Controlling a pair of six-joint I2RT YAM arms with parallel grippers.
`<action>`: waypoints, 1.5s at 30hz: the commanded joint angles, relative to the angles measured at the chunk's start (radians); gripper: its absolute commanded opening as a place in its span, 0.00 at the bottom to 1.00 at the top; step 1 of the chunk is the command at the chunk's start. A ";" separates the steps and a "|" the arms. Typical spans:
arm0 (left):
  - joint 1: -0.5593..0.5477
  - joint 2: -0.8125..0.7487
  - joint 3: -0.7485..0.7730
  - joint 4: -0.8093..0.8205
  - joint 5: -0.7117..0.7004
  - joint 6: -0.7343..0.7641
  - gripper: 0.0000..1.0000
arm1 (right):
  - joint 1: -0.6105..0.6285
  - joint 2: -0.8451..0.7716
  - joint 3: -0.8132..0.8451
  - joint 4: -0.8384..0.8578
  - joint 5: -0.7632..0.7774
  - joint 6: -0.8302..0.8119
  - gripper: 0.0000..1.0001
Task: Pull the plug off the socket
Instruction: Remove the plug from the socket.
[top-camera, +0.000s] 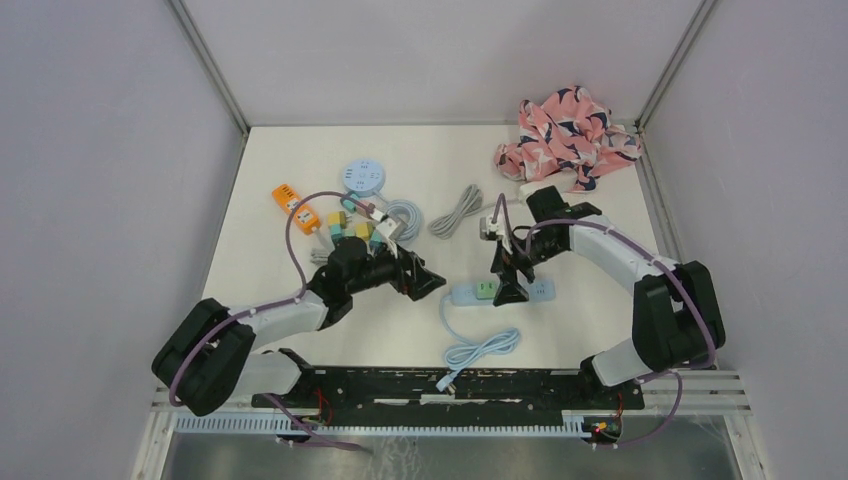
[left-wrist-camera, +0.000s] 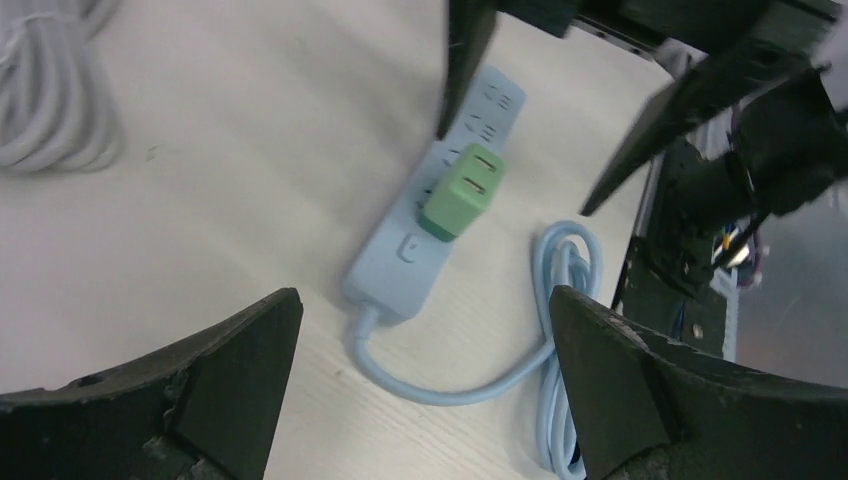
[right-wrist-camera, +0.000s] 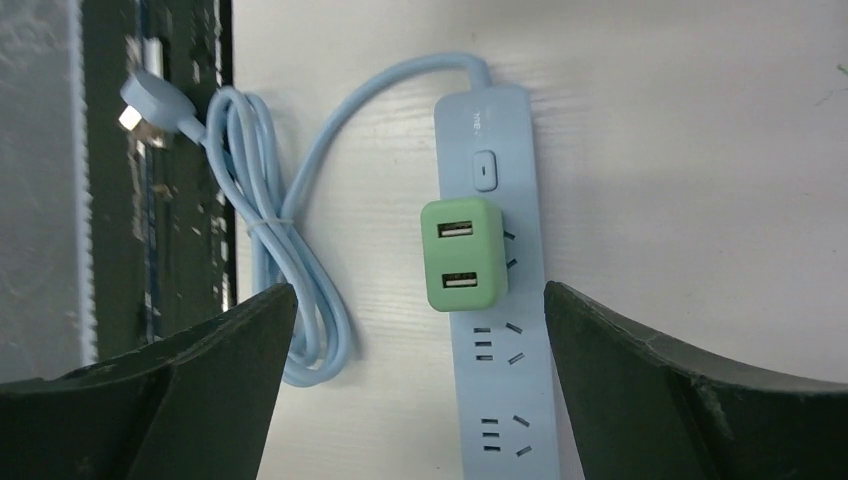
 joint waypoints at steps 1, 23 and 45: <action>-0.162 -0.023 -0.052 0.193 -0.102 0.330 1.00 | 0.071 -0.057 -0.057 0.076 0.188 -0.170 1.00; -0.283 0.351 0.079 0.225 -0.166 0.701 0.91 | 0.221 -0.104 -0.138 0.277 0.304 -0.149 0.34; -0.282 0.589 0.165 0.381 -0.044 0.669 0.59 | 0.177 -0.040 -0.065 0.051 0.170 -0.337 0.00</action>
